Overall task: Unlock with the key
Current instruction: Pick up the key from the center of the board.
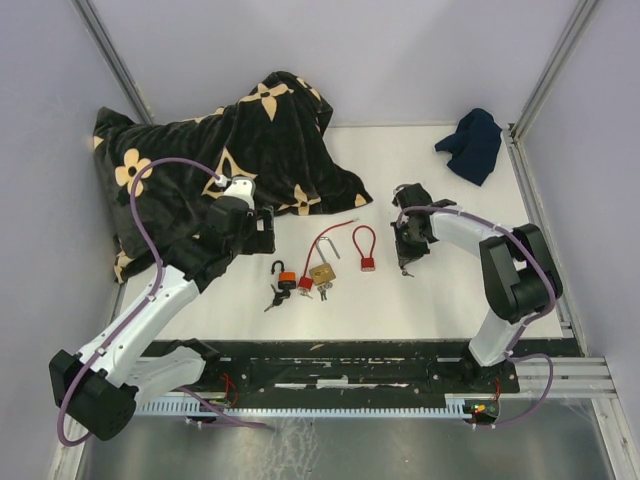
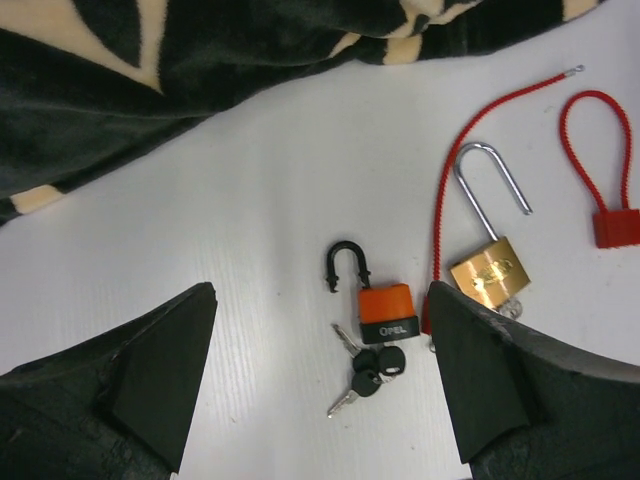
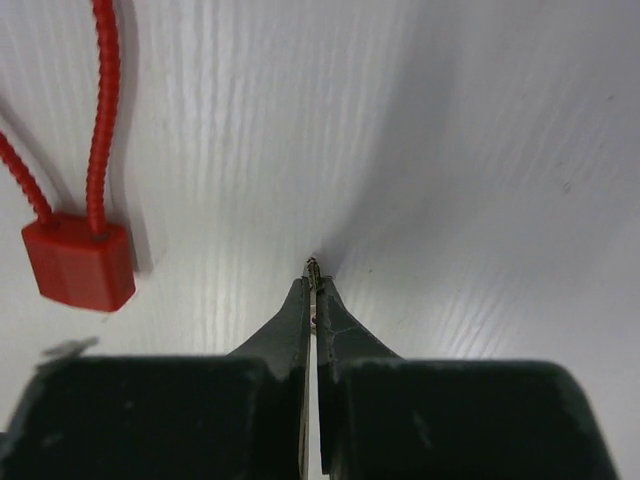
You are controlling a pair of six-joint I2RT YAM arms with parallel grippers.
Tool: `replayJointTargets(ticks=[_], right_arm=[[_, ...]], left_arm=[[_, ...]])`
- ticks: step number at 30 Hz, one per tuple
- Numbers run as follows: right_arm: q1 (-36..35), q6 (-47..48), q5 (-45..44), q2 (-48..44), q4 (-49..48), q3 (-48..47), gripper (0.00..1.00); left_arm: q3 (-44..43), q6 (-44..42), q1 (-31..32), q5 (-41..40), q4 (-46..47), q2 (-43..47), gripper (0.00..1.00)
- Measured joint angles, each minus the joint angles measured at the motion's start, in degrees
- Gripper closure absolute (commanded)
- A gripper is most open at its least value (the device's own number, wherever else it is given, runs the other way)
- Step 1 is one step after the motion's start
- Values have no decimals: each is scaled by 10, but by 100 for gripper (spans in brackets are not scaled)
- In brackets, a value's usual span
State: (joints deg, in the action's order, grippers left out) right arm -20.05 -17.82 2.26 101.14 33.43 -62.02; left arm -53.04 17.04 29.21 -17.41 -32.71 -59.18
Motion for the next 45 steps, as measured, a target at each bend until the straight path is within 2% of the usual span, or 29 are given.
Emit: replayJointTargets(ticks=[2,6,8,12,23,27,33,37,45], right_arm=[[-14,-1,3,-19,2,18,94],[-37,-6,2,-49,10,31,69],[-45,-8,0,-54,12,31,61],[-52,-7,-13,-55,21,32,57],[-81,9,-30,-44,26,35,57],[-93,12,-40,-26,27,30,61],[-96,10,-57,-15,33,21,86],[-98,11,-57,-23,35,23,96],[-116,12,-20,-105,8,68,98]], left_arm=[[0,9,0,19,3,4,8],[11,31,0,61,14,13,8],[23,46,0,81,20,17,8],[43,70,0,118,31,19,8],[93,129,0,215,78,15,10],[106,149,0,242,99,12,11],[129,180,1,279,139,5,12],[142,202,2,301,165,1,12],[168,254,5,337,237,-6,13]])
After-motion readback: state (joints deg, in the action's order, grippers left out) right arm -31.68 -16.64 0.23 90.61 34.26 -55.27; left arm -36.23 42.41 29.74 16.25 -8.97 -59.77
